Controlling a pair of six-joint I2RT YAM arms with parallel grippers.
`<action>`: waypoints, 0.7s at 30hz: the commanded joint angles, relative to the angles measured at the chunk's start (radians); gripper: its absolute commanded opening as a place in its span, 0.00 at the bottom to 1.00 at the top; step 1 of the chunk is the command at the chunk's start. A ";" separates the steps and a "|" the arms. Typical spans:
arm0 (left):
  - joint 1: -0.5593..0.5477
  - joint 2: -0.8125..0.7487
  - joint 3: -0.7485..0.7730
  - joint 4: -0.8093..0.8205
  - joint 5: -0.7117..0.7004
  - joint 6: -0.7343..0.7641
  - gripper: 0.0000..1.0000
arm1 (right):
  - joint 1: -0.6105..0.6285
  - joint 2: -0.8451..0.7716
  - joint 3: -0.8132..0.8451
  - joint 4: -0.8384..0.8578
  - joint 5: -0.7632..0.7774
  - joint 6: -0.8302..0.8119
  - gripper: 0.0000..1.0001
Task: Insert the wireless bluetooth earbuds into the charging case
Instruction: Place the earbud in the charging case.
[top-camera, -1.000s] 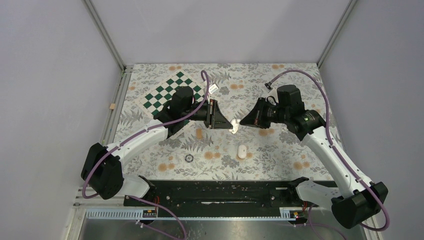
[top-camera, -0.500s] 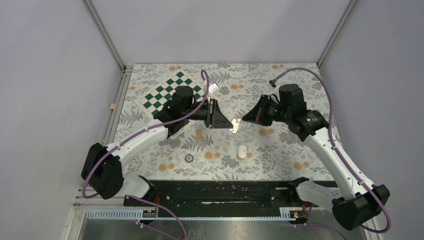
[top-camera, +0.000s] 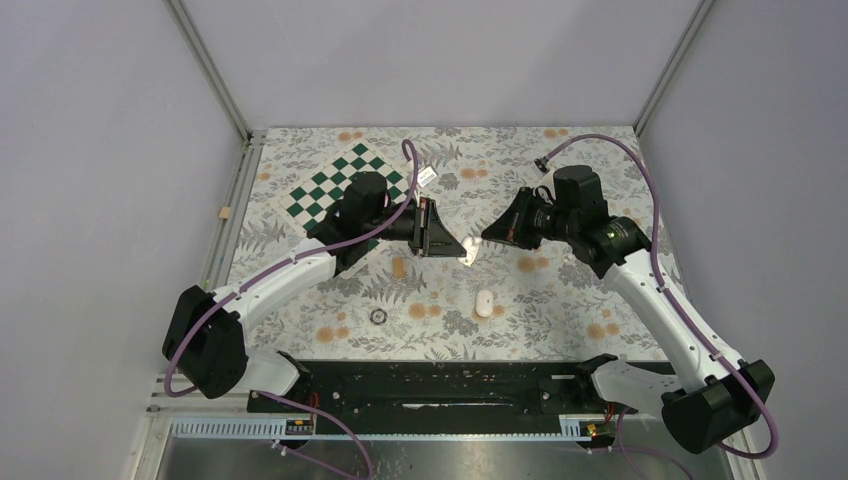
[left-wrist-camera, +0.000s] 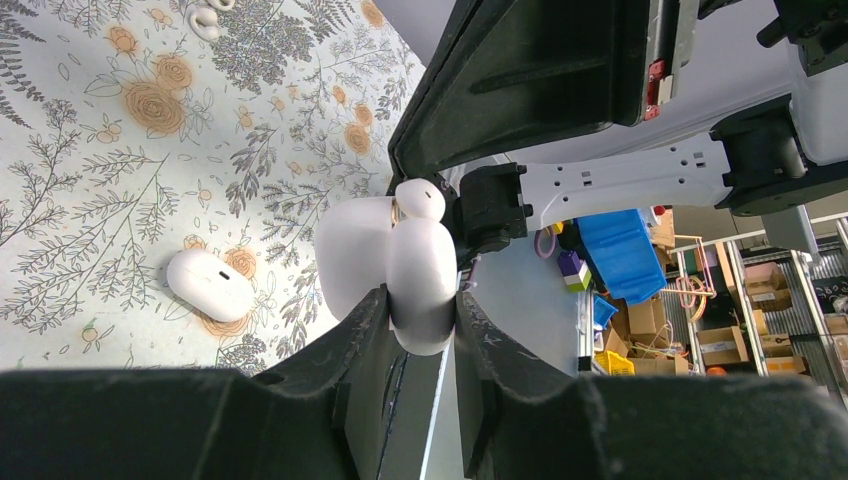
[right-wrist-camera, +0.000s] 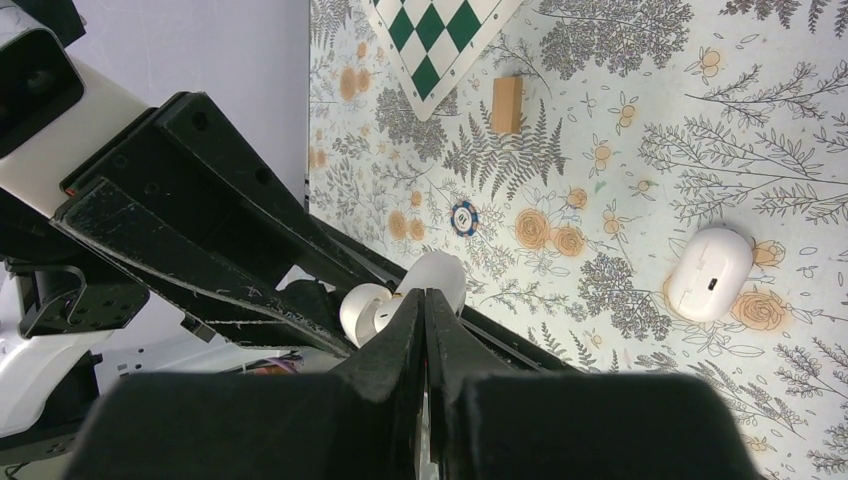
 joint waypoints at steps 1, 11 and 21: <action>0.004 -0.011 0.041 0.059 0.021 -0.001 0.00 | 0.008 -0.010 0.029 0.042 -0.028 0.005 0.00; 0.004 -0.001 0.048 0.072 0.015 -0.019 0.00 | 0.017 -0.041 0.000 0.004 -0.062 -0.016 0.00; 0.009 -0.001 0.047 0.095 0.010 -0.047 0.00 | 0.028 -0.061 -0.023 -0.030 -0.063 -0.041 0.00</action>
